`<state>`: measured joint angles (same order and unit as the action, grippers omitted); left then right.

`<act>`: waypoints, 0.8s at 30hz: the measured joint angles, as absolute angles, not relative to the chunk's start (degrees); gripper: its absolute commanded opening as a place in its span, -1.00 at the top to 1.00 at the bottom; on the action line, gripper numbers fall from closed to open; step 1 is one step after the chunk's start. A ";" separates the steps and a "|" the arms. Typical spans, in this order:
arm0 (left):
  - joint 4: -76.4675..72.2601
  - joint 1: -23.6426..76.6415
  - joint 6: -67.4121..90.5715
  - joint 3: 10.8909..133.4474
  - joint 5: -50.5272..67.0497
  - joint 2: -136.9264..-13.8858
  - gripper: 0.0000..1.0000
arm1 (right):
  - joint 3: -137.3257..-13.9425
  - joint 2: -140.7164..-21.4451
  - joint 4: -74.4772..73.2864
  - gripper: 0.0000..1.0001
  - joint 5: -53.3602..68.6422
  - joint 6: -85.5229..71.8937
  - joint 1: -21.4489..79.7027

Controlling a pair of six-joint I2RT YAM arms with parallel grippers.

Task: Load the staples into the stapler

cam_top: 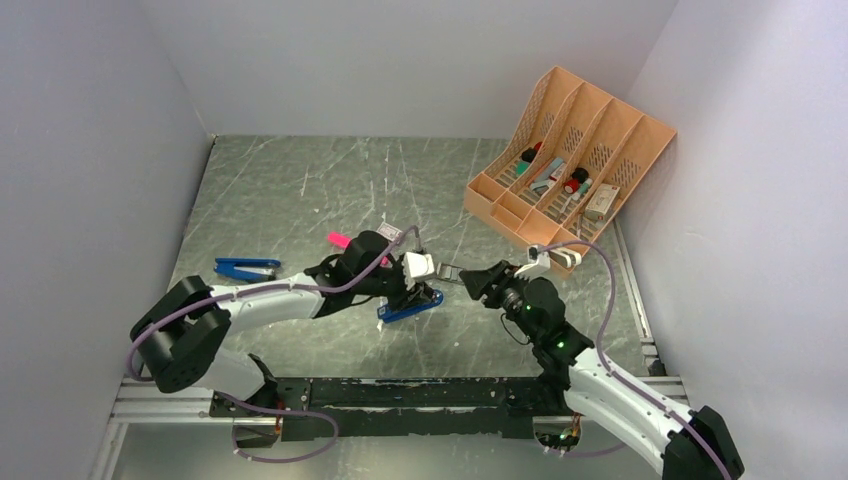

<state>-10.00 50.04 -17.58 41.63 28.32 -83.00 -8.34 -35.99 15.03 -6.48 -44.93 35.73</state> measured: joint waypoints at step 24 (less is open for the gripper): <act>-33.30 50.09 11.62 34.85 19.05 -82.37 0.86 | -11.25 -56.38 29.23 -0.11 -7.16 -52.45 37.28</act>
<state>-33.30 50.09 11.62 34.85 19.05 -82.37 -11.25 -56.38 29.23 -7.16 -52.45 37.28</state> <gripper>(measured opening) 0.367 0.558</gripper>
